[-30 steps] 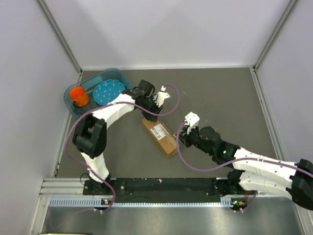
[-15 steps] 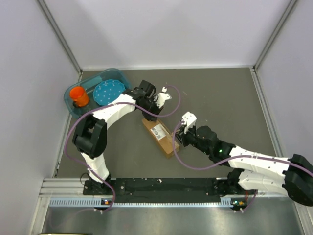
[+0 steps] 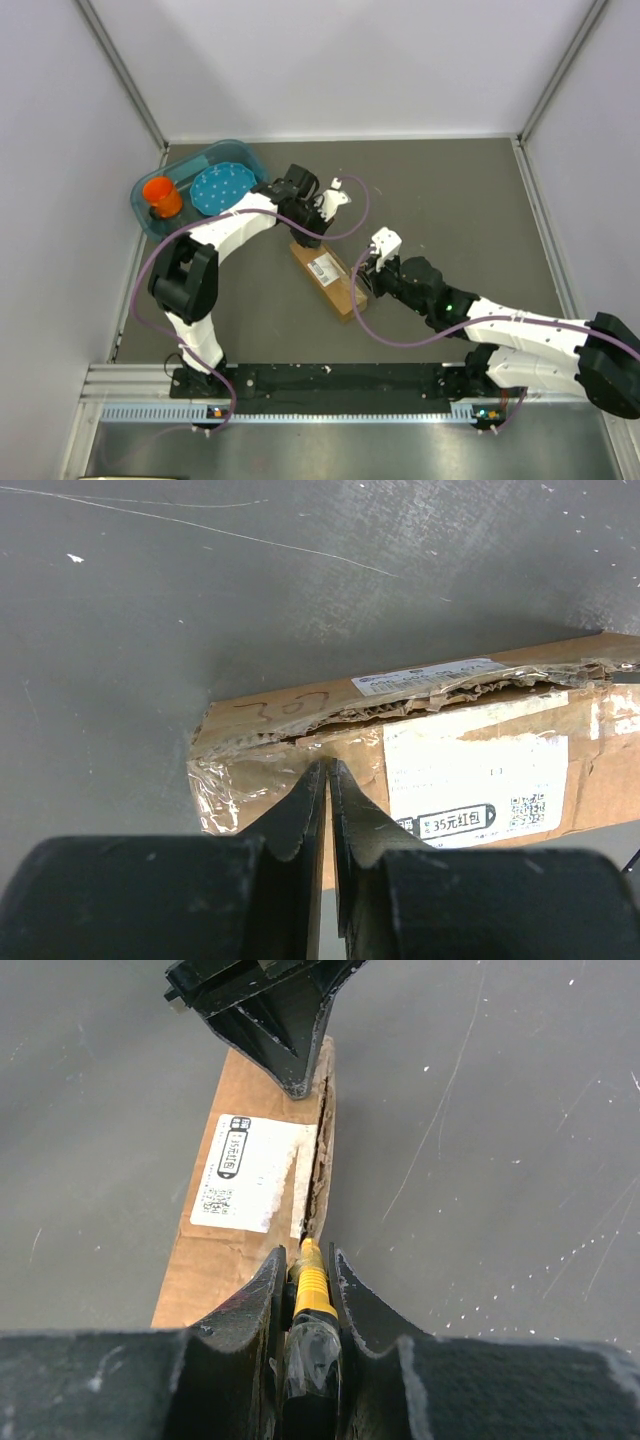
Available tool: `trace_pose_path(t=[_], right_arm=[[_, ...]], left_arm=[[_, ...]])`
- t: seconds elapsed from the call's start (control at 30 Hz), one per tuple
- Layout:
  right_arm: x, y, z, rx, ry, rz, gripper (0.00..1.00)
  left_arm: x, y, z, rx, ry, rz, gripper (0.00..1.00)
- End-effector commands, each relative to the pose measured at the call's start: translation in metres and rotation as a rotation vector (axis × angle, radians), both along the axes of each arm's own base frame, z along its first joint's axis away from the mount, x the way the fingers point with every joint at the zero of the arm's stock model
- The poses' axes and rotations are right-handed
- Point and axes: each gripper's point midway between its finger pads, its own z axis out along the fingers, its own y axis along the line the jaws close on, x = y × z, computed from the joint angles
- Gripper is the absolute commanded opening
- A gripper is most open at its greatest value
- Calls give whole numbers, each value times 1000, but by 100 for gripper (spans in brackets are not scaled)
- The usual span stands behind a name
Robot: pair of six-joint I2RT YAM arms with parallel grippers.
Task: Unpack the express box
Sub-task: Cut the express box at the center of the board.
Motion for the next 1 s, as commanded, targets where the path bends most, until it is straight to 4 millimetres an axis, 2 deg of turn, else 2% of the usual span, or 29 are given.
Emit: trace_pose_path(t=[0.0, 0.33, 0.6, 0.77, 0.97], right_arm=[[-1, 9, 14, 47, -27, 21, 0], [-18, 7, -9, 11, 38, 51, 0], [-30, -13, -28, -41, 75, -2, 0], [-36, -23, -20, -20, 84, -23, 0], [-48, -25, -23, -38, 107, -21, 0]], left_arm=[[-34, 19, -21, 101, 123, -10, 9], [-32, 22, -24, 133, 112, 1, 9], [-34, 23, -27, 161, 109, 2, 7], [-33, 24, -28, 180, 101, 9, 6], [-29, 26, -32, 230, 75, 27, 4]])
